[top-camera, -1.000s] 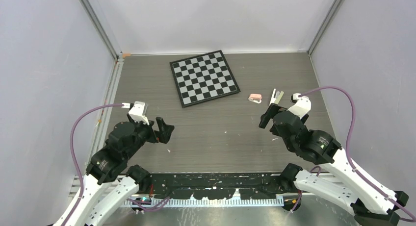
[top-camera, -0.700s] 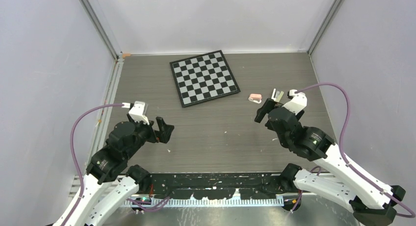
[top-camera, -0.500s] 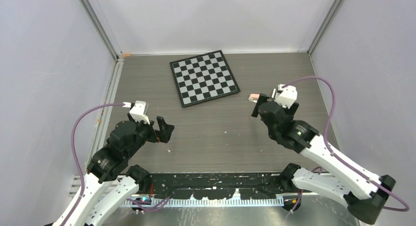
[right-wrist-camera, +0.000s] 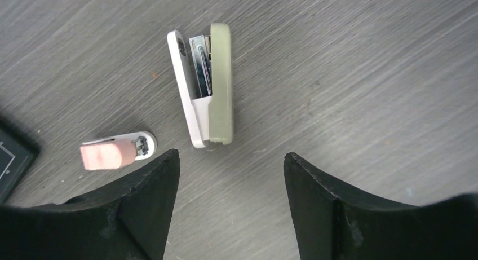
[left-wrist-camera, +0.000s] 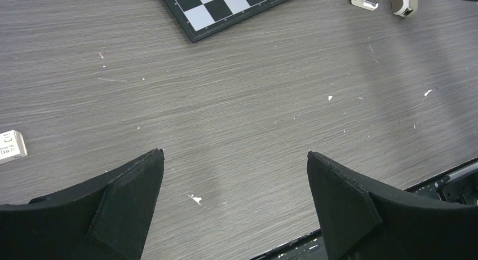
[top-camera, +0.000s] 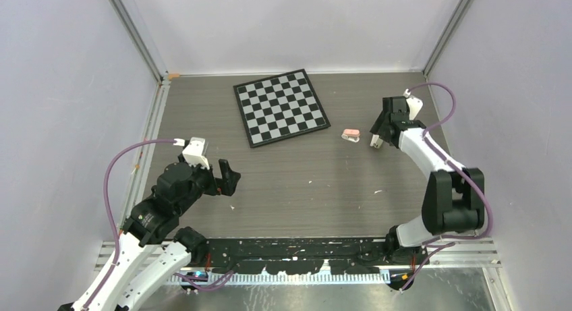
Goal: Load the staples into the stapler
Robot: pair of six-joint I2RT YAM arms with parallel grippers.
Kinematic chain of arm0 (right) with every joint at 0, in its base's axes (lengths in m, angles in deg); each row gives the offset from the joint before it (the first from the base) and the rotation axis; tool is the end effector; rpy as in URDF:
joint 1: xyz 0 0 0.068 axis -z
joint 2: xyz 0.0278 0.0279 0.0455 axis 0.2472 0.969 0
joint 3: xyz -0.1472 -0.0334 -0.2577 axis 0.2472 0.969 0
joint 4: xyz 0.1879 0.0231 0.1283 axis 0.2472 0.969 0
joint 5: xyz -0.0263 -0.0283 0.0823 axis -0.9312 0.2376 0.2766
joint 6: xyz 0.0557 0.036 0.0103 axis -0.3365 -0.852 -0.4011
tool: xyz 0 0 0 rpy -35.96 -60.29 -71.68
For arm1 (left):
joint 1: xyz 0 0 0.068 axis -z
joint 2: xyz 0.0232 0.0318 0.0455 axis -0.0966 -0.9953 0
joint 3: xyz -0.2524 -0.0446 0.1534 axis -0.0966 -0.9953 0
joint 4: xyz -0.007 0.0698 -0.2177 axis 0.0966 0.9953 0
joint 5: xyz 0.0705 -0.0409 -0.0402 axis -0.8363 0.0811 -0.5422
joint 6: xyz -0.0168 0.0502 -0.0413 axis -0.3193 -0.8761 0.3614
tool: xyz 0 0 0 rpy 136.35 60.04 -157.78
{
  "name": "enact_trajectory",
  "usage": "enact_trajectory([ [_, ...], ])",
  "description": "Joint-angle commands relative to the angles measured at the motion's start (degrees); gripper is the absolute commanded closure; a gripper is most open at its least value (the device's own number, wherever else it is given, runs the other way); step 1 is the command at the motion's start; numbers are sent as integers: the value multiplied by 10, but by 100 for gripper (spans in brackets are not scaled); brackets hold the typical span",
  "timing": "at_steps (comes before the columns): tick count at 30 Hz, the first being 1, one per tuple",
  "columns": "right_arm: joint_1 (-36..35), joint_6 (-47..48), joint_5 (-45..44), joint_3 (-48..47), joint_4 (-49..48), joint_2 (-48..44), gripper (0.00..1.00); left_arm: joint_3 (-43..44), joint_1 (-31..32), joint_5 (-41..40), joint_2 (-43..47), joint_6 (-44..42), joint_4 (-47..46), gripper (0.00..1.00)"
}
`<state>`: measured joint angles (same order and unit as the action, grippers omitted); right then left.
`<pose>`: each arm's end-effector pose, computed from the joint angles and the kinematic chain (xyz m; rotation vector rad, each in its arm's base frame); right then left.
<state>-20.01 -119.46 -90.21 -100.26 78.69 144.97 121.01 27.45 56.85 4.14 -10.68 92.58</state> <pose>0.2783 0.0052 0.2757 0.6853 2.2397 -0.2224 0.0576 -0.0289 0.3099 0.1060 2.0260 -0.4809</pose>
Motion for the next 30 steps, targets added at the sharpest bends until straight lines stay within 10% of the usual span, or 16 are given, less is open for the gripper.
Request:
enact_trajectory([
  [1, 24, -8, 96, -31, -71, 56, 27, 13, -1, 0, 2, -2, -9, 0],
  [8, 26, 18, 75, -67, -71, 131, 11, 12, 0, -6, 9, -2, -11, 1],
  [30, 33, 64, 75, -110, -33, 223, 44, 6, -1, 7, 40, -5, -27, 2],
])
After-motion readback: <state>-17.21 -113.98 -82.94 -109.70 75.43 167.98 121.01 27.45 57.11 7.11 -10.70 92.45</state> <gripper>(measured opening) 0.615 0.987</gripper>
